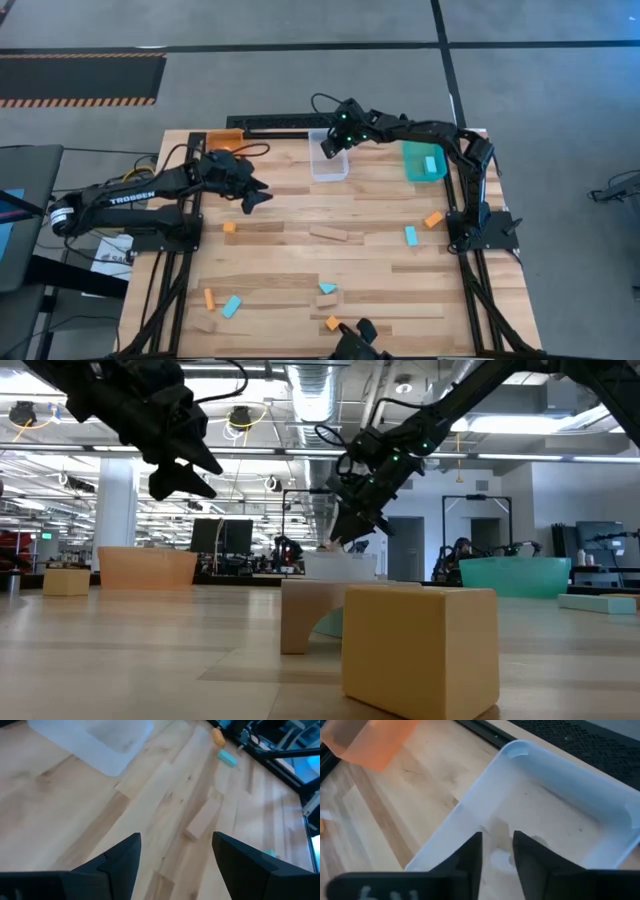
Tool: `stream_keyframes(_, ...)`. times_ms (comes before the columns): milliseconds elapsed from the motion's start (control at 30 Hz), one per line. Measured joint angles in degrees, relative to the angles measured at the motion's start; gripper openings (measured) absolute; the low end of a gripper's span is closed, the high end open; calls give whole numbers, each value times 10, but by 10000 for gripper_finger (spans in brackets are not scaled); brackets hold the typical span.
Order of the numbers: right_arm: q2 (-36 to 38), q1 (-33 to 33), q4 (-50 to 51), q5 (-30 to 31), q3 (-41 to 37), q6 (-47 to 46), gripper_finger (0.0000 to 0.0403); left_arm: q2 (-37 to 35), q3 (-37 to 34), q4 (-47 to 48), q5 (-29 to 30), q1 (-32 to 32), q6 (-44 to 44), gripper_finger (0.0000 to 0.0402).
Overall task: Sort & place blocks by color
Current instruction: Put the brown arch block into the transparent bin, then put the orange rectangle block into the orange bin
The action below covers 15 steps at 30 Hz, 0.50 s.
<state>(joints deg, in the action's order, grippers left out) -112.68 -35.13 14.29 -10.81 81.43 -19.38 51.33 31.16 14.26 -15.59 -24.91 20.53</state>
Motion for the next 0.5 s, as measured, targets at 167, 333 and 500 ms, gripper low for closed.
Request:
stream_keyframes(167,7,-11,3,-26,0,0,205,0,0,-15,5,13,-11,233)
stream_keyframes(333,6,-21,77,-65,38,3,270,0,0,-14,5,14,-24,233)
stream_keyframes(500,20,-14,208,-77,89,50,291,0,0,14,-40,14,-46,233)
